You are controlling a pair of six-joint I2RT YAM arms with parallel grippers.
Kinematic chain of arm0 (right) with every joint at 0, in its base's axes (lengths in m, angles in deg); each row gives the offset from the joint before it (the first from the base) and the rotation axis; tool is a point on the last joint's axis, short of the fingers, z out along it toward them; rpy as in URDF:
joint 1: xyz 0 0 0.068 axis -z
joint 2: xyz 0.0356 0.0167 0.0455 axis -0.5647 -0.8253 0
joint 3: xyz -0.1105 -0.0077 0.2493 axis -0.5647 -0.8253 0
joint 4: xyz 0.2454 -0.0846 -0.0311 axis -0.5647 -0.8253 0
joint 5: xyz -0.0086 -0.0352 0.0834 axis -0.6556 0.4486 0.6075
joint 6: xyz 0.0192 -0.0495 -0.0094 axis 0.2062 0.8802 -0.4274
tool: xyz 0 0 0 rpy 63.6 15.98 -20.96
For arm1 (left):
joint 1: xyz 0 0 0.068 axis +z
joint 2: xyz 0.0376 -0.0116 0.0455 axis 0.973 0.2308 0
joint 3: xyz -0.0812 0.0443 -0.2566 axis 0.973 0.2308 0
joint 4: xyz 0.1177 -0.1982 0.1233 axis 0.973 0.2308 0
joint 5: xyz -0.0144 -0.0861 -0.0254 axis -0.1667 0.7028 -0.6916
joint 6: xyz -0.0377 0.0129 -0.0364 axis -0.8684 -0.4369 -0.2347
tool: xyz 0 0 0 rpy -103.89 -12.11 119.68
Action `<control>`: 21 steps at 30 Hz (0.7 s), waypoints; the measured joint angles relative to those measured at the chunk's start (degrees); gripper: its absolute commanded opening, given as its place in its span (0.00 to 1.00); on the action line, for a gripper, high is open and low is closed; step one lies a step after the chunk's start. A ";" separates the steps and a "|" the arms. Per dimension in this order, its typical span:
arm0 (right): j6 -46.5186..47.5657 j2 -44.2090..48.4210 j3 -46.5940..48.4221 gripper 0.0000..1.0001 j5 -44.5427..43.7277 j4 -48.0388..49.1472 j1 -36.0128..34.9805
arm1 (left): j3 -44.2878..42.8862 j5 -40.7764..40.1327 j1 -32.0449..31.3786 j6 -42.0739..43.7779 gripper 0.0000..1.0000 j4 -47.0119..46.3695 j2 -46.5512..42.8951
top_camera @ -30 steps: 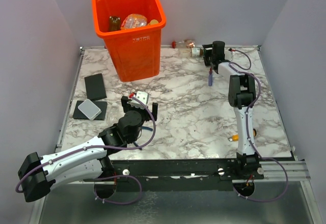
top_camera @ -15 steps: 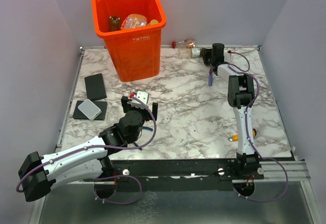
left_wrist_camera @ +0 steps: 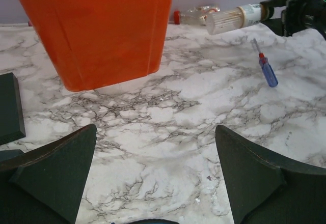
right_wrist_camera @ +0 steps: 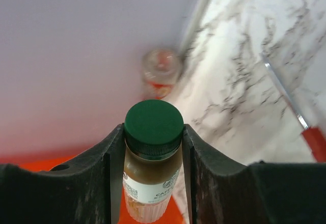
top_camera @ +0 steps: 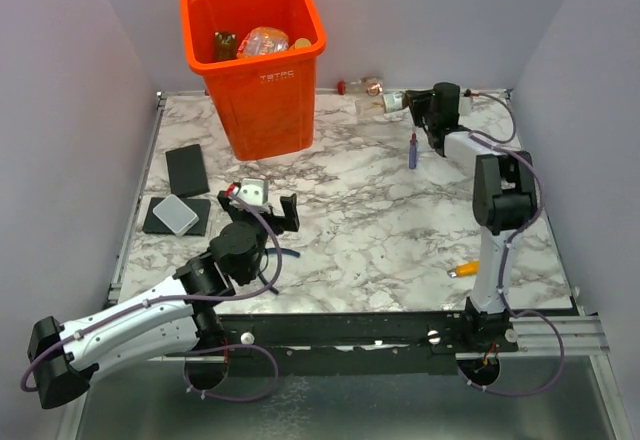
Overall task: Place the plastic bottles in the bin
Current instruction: Pick up the plastic bottle from the corner of the board.
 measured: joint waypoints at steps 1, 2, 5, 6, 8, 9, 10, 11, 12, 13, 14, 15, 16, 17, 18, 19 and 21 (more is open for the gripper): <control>0.92 3.13 -2.21 0.01 -0.04 0.66 -0.04 | 0.00 -0.68 0.00 -0.37 0.99 0.02 -1.11; 2.16 6.99 -4.81 0.00 -0.04 1.38 -0.22 | 0.00 -1.60 0.00 -0.81 0.99 0.02 -2.03; 6.71 19.96 -12.15 0.01 0.42 3.74 -0.70 | -0.02 -4.66 0.00 -2.08 0.99 0.00 -5.22; 9.01 25.51 -15.28 0.01 1.14 4.92 -1.09 | -0.09 -6.25 0.00 -2.89 0.99 0.04 -6.45; 13.64 35.60 -20.90 0.01 2.99 5.60 -2.45 | -0.83 -7.23 0.00 -3.82 0.99 0.63 -7.61; 16.24 41.09 -23.54 0.01 3.72 5.57 -3.69 | -1.66 -7.13 0.00 -3.98 0.99 1.01 -7.82; 19.04 46.07 -25.99 0.01 4.39 5.31 -5.27 | -2.89 -6.67 0.04 -4.11 0.99 1.18 -7.78; 21.77 51.08 -28.09 0.01 5.05 4.61 -7.19 | -4.70 -5.14 0.09 -4.11 0.99 1.57 -7.50; 24.61 55.45 -29.55 0.01 5.88 3.61 -9.31 | -6.69 -2.36 0.11 -3.91 0.99 1.90 -6.95; 27.43 59.43 -30.47 0.01 6.73 2.14 -11.54 | -9.01 0.63 0.11 -3.72 0.99 1.95 -6.29; 30.12 62.79 -31.04 0.00 8.26 0.57 -13.79 | -10.93 3.67 0.11 -3.45 0.99 2.08 -5.62; 32.35 65.68 -31.61 0.01 9.90 -0.98 -15.74 | -13.11 7.10 0.11 -3.13 0.99 2.23 -4.68; 34.34 68.39 -32.41 0.00 11.80 -2.54 -17.16 | -16.06 11.19 0.11 -2.73 0.99 2.60 -3.19; 36.22 71.01 -33.55 0.01 13.90 -4.31 -18.05 | -20.15 17.88 0.13 -2.23 0.99 3.26 -0.74; 37.83 73.55 -34.88 0.01 16.04 -6.45 -18.47 | -22.58 21.66 0.11 -1.84 0.99 3.34 0.70; 39.17 75.84 -36.09 0.01 18.18 -8.79 -18.69 | -25.99 27.93 0.11 -1.22 0.99 4.42 3.19; 41.66 79.47 -37.66 0.01 22.34 -14.23 -18.75 | -32.00 40.48 0.26 -0.37 0.99 6.34 7.65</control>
